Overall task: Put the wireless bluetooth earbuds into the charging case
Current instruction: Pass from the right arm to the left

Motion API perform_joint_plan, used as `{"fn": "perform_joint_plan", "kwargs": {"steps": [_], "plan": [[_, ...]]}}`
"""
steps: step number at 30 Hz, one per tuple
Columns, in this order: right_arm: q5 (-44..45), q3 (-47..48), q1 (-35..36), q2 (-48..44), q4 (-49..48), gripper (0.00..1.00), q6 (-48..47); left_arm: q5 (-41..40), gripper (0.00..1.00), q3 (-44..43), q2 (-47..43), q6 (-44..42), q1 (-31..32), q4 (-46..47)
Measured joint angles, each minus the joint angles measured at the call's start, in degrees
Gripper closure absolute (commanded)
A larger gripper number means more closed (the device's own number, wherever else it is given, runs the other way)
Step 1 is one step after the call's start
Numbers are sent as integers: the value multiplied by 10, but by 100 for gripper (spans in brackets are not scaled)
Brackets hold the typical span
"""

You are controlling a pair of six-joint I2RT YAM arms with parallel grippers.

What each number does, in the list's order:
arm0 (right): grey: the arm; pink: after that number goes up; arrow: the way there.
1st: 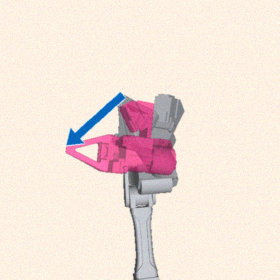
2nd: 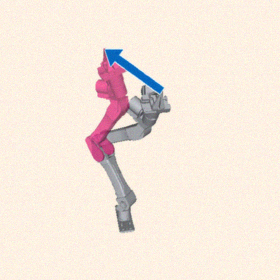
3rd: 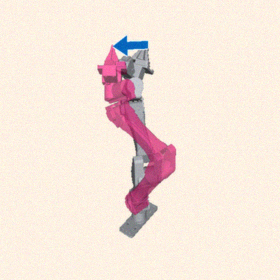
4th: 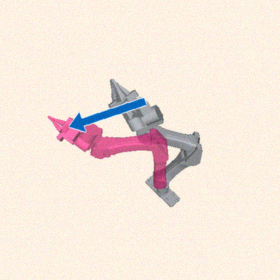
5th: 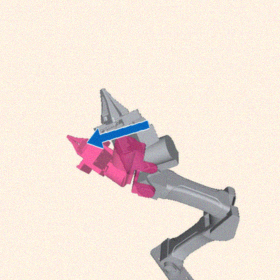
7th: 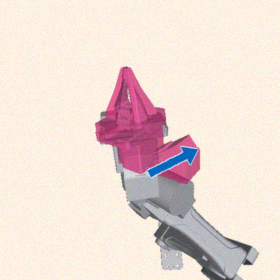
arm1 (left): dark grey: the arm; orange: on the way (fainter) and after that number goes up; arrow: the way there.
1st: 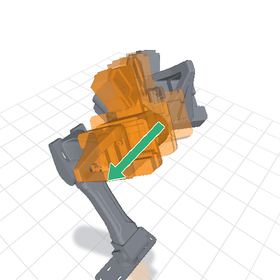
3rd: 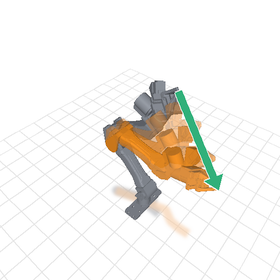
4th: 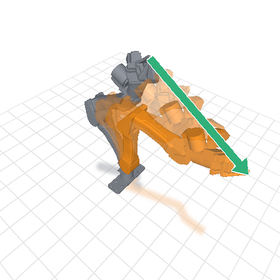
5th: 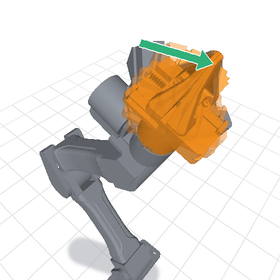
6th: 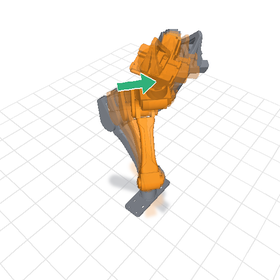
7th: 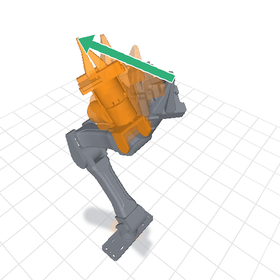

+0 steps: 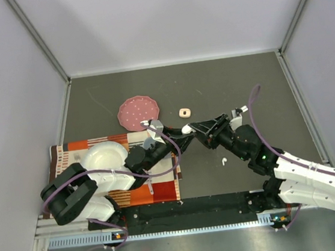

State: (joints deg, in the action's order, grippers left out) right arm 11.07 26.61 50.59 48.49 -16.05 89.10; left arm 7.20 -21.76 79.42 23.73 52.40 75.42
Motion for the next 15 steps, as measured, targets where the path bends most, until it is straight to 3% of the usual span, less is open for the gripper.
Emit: {"fn": "perform_joint_plan", "kwargs": {"steps": [3, 8, 15], "plan": [[0, 0, 0, 0, -1, 100, 0, -4, 69, 0, 0, 0, 1, 0], [0, 0, 0, 1, -2, 100, 0, -9, 59, 0, 0, 1, 2, 0], [-9, 0, 0, 7, -6, 100, 5, -13, 68, 0, 0, 0, 2, 0]]}}
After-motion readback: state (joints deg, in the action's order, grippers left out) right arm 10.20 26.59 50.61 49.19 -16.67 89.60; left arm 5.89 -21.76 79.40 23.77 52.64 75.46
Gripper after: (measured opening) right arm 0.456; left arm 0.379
